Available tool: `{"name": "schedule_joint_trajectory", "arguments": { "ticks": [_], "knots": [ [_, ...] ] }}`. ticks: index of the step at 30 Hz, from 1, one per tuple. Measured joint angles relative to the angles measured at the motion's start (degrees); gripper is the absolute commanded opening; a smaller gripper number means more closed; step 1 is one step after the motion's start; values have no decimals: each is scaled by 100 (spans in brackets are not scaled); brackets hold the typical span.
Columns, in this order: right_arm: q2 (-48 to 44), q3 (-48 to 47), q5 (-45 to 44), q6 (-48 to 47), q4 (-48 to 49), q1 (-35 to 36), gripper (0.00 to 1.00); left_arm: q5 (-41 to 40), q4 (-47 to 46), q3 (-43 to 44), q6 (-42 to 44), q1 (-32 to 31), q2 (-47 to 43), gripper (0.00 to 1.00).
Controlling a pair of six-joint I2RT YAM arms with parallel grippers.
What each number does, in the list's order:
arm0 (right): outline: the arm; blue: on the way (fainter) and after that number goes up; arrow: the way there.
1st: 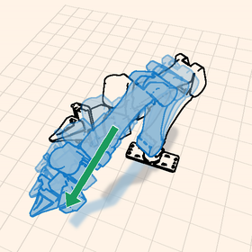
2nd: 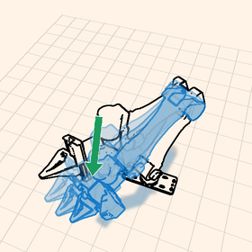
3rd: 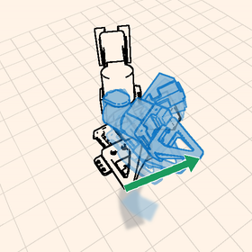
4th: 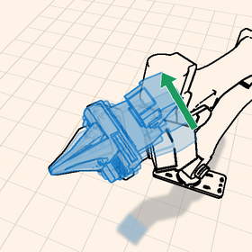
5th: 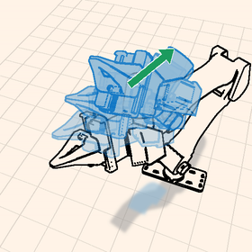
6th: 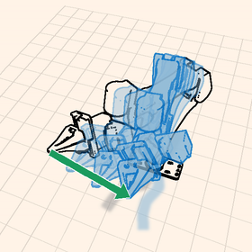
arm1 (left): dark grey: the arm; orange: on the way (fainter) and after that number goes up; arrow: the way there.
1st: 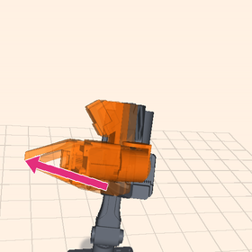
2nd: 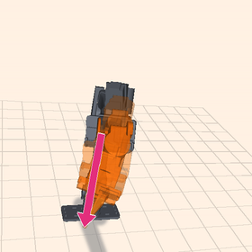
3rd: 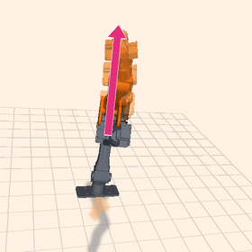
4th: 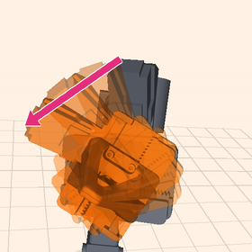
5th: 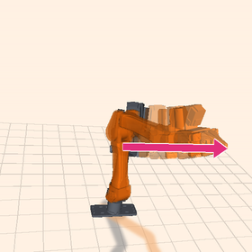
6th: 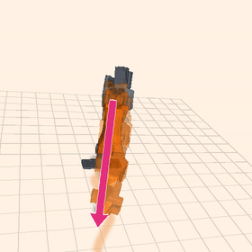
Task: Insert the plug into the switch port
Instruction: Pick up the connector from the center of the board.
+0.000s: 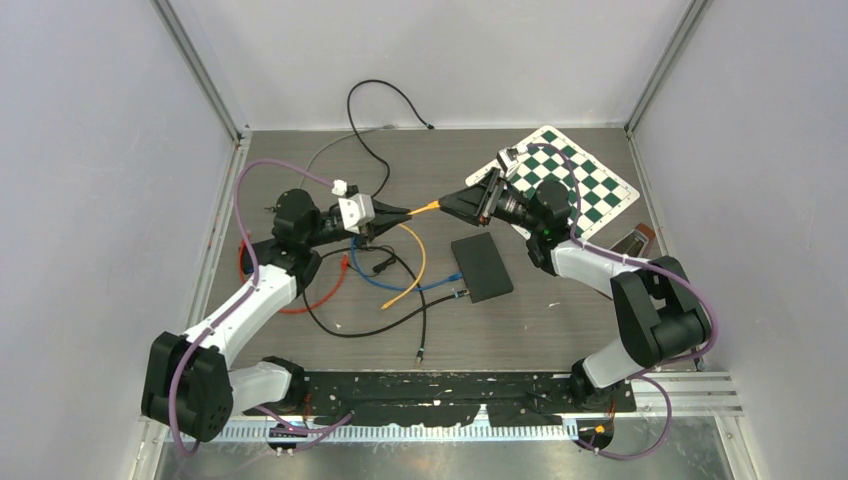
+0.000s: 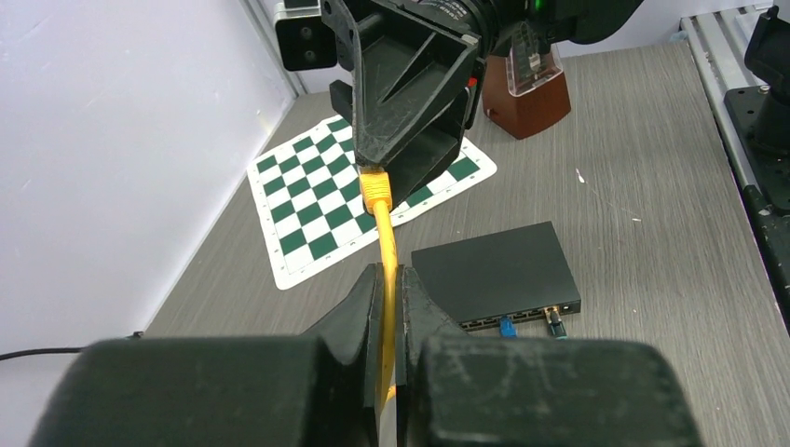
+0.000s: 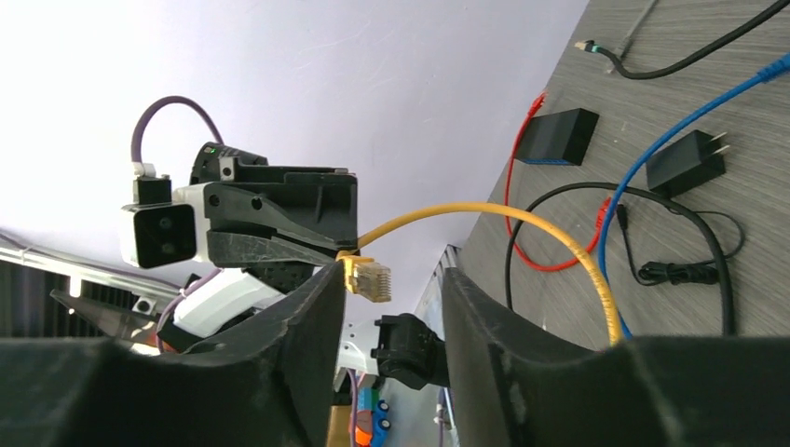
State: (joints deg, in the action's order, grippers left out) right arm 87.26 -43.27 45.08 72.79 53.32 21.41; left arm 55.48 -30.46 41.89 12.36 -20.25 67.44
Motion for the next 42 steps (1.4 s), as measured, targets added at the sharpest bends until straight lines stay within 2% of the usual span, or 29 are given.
{"name": "schedule_joint_trajectory", "arguments": {
  "ticks": [1,3,8,9,11,14,17,23,30,35,42],
  "knots": [
    [0,0,-2,28,52,24,38,0,-4,0,0,0,7,0],
    [2,0,-7,87,138,66,31,2,-17,-9,-7,0,33,0],
    [37,17,-44,282,420,109,18,-22,-20,-68,-20,0,63,0],
    [52,28,-55,313,487,111,16,-57,-11,-79,-20,0,68,3],
    [63,76,-111,400,566,114,14,-157,46,-81,-15,0,76,15],
    [76,116,-210,435,577,131,14,-393,225,-81,9,-24,76,44],
    [87,120,-282,442,577,179,14,-695,592,-74,-11,-26,79,50],
    [87,155,-503,341,483,341,12,-1051,1185,177,-20,-205,282,53],
    [103,216,-730,195,337,470,12,-1303,1510,452,9,-481,363,53],
    [127,245,-841,79,188,483,12,-1397,1716,601,9,-520,385,46],
    [129,247,-907,-26,85,490,11,-1456,1838,667,35,-549,409,44]
  ]
}}
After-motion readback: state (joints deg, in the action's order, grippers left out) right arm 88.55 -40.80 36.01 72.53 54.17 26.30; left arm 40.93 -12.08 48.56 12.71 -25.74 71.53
